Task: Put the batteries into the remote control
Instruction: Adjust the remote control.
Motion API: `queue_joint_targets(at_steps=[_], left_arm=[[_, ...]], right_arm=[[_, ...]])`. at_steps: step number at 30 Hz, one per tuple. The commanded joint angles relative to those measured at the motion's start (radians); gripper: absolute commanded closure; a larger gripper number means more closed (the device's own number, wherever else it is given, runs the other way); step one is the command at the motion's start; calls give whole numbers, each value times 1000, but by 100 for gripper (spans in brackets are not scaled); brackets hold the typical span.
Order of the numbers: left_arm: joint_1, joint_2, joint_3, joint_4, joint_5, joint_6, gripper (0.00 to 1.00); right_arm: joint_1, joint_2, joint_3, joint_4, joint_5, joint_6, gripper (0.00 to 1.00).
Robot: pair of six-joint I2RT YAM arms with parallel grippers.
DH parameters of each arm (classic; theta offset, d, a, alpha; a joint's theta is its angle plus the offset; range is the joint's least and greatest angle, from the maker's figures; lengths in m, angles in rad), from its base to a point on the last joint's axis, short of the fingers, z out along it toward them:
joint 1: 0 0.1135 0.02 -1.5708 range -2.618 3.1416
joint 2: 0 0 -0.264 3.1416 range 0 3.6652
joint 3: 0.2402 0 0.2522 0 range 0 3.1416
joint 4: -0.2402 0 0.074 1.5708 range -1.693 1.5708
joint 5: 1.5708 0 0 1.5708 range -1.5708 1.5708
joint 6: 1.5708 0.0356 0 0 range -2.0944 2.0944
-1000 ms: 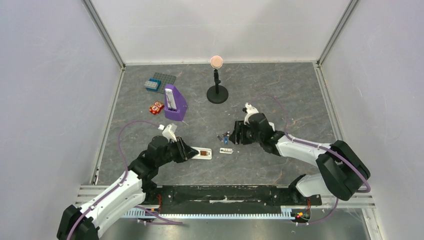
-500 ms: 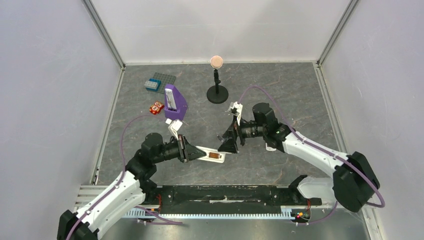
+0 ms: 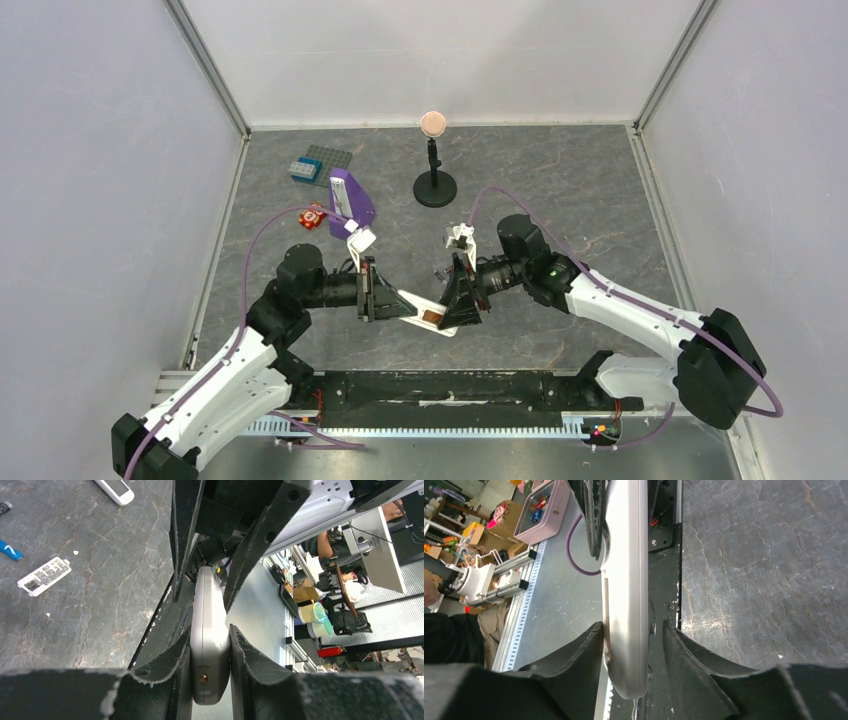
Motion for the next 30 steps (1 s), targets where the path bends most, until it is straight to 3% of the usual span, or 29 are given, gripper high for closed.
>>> queue_joint_targets(at_steps=[1,5,6,7,10,12,17,21,30], left_arm=[[0,8,81,-15,57,97,98],[0,17,100,-13,52,105,97],[0,16,104,-16,38,104,91],[0,13,108,-17,15,99,78],[0,-10,106,11,-95,45,61],[0,-36,81,94,-188,-38,55],[1,-118,-45,383,-414,-261,54],[0,-128,-101,507,-474,-319,53],[0,-65,-74,544,-502,-308,53]], right_arm=[[17,8,29,15,-56,37,58],[20,0,-8,115,-59,129,85],[20,-3,-23,168,-57,166,89],[20,-6,-42,242,-52,224,93],[20,-3,-91,432,-17,393,100],[21,6,-126,571,28,517,100],[20,50,-196,922,163,797,100],[23,77,-225,1104,273,947,100],[39,133,-218,1158,345,1023,100]])
